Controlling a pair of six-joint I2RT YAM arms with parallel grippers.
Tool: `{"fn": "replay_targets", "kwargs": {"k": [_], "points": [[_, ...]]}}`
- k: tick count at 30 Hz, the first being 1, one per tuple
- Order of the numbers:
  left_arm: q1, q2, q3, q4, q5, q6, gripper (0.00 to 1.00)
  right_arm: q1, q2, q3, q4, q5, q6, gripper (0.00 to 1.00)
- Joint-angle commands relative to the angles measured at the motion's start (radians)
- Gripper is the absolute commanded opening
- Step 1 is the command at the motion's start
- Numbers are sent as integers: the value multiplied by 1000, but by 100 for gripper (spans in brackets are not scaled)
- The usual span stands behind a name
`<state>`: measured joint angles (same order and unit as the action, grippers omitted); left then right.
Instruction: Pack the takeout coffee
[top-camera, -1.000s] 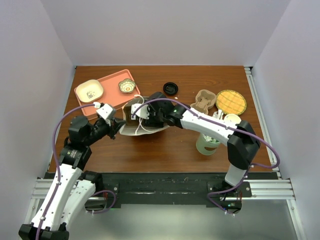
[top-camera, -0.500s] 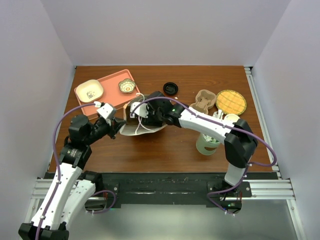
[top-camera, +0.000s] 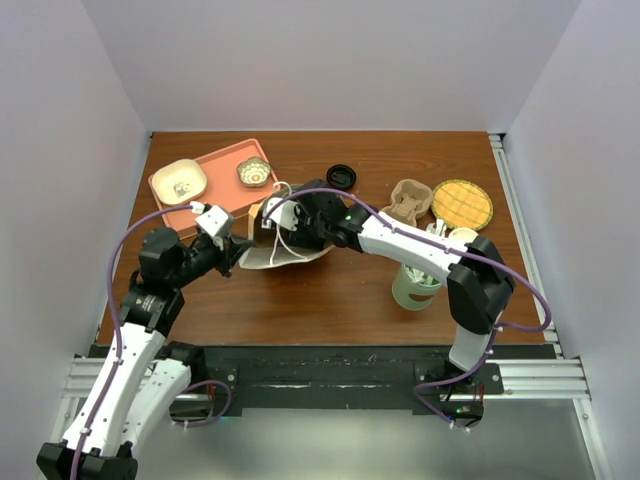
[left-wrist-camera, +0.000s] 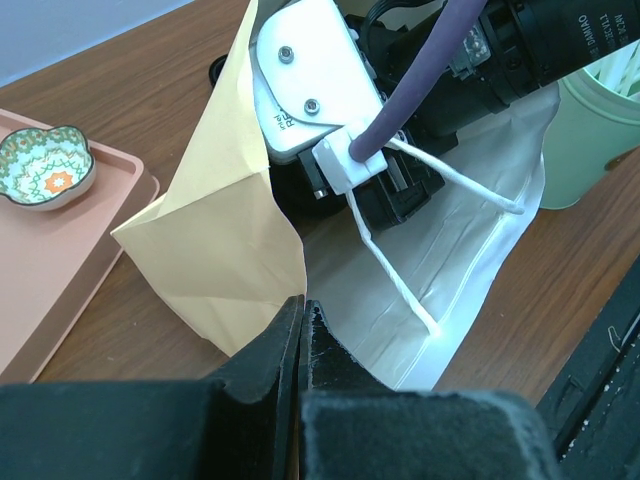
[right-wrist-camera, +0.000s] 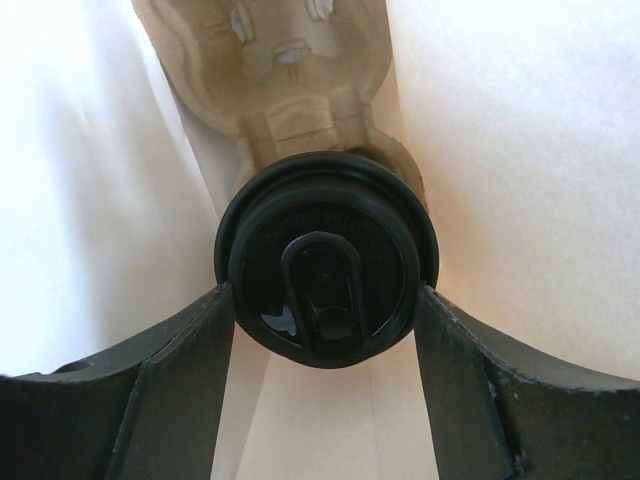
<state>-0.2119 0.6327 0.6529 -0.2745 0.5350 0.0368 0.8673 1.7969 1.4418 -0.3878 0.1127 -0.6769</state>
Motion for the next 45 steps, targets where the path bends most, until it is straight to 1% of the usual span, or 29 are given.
{"fn": "replay_targets", "kwargs": {"k": [1,3,5,8,9,18,23,27,28,29,45], "points": [[-11,7,48,4,11,17,0,-16,24,8,35,8,34,72],[-11,10,51,9,8,14,0,-16,21,5,38,13,31,78],[-11,13,50,14,8,14,0,-16,18,3,40,15,30,80],[-11,19,56,14,-1,11,0,-17,15,2,43,19,30,89],[-11,21,57,17,-3,9,0,-17,12,2,43,19,27,89],[-11,38,71,26,-20,-11,0,-24,-2,2,43,15,25,90],[-11,41,73,34,-17,-20,0,-25,-4,2,46,7,28,88],[-11,48,83,26,-21,-21,0,-25,-16,6,41,15,33,91],[-11,51,85,24,-23,-21,0,-27,-18,8,43,16,31,96],[-11,53,85,26,-26,-21,0,-25,-21,9,41,16,31,99],[-11,84,103,21,-64,-31,0,-27,-33,31,21,9,34,99]]}}
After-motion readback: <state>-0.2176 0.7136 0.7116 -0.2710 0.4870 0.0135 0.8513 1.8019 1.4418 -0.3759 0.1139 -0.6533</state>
